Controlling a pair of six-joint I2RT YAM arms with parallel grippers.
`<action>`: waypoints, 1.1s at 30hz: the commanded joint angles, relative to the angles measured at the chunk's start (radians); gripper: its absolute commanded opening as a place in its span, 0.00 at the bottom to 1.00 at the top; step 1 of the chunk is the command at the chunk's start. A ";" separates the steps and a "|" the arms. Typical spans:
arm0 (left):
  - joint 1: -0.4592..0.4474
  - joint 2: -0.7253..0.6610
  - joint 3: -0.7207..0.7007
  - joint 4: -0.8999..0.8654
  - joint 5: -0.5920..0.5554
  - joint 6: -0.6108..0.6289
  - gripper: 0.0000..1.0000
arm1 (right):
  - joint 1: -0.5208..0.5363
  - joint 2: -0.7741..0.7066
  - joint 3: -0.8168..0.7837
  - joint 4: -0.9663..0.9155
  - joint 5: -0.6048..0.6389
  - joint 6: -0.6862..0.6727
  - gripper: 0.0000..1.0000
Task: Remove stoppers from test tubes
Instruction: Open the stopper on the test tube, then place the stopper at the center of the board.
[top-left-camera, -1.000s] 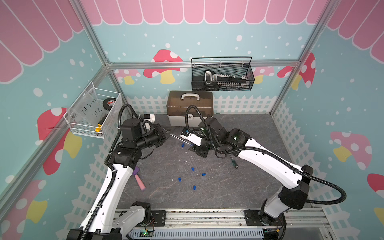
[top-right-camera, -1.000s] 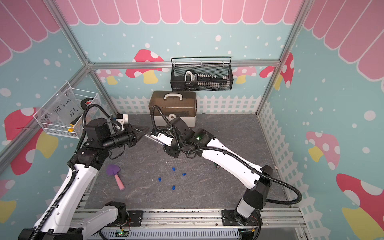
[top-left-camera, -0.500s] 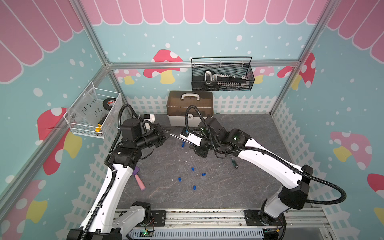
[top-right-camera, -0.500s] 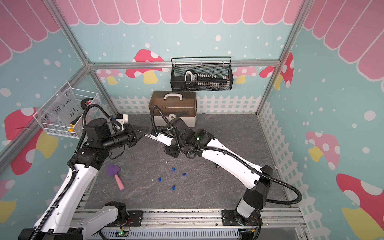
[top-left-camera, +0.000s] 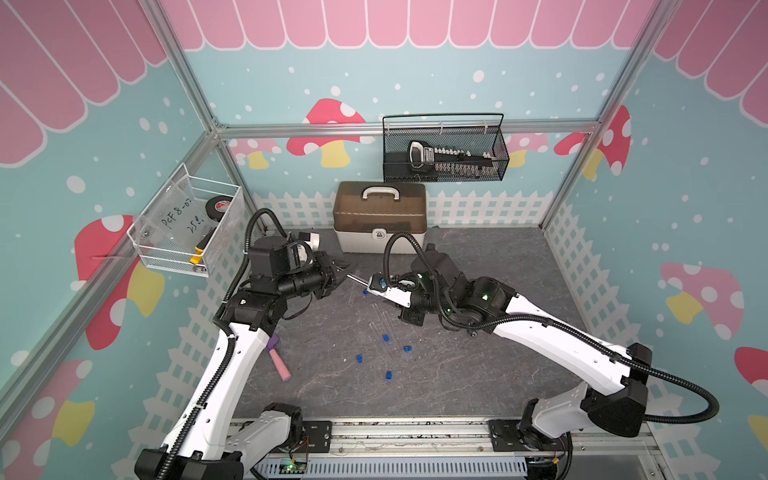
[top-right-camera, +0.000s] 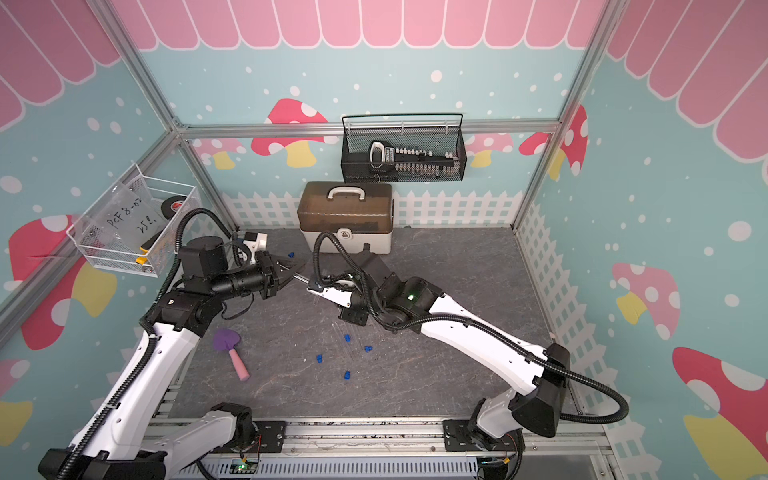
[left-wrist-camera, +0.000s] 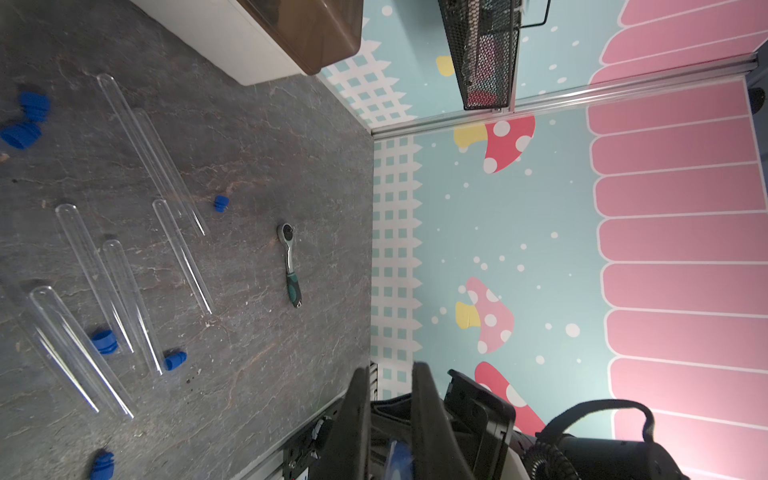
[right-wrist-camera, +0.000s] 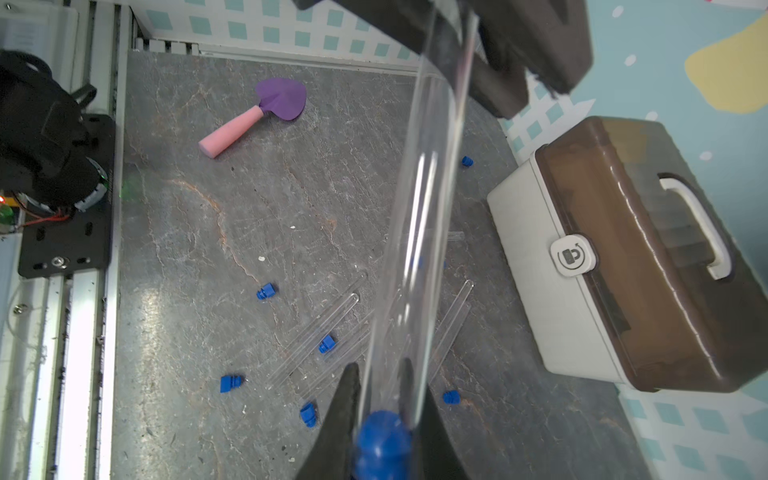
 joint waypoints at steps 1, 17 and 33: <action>0.026 0.021 0.048 0.024 -0.106 0.033 0.00 | 0.060 -0.045 -0.053 -0.137 0.051 -0.227 0.00; 0.055 0.002 -0.012 0.055 -0.127 0.015 0.00 | -0.062 -0.107 -0.194 0.003 -0.071 0.124 0.00; -0.017 0.075 -0.338 0.153 -0.226 0.079 0.00 | -0.244 0.133 -0.287 -0.110 -0.171 0.614 0.00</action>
